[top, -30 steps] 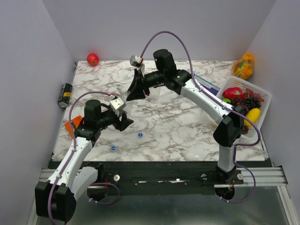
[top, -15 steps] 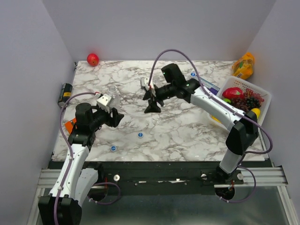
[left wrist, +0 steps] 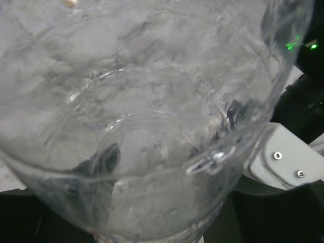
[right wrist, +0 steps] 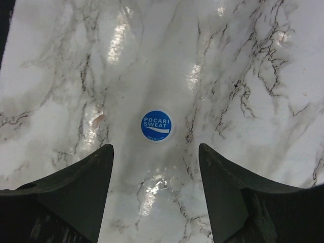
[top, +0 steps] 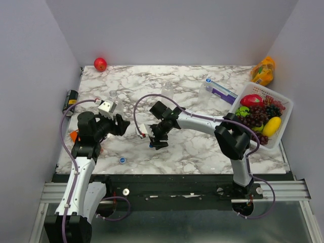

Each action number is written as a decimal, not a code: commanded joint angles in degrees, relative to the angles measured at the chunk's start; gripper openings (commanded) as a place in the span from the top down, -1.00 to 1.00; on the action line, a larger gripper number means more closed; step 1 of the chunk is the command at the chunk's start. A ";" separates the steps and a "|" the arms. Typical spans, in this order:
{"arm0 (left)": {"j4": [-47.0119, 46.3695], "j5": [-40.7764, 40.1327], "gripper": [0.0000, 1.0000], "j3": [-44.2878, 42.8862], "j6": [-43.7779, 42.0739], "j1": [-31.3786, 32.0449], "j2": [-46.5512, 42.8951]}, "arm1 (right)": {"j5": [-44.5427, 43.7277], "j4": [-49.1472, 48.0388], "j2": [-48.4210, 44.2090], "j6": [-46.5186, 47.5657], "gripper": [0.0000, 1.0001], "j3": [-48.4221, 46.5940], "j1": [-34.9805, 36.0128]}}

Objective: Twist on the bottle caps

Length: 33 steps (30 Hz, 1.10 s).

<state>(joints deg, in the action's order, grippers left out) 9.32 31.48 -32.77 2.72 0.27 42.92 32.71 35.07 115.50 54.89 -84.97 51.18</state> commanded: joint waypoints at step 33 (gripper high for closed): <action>-0.53 1.21 1.00 1.13 1.06 -1.24 -0.73 | -8.01 -1.93 6.05 0.04 0.21 -2.75 4.63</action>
<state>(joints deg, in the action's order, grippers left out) 10.33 31.51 -32.71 3.22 -0.75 42.00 27.68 33.15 120.81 54.04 -87.79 55.44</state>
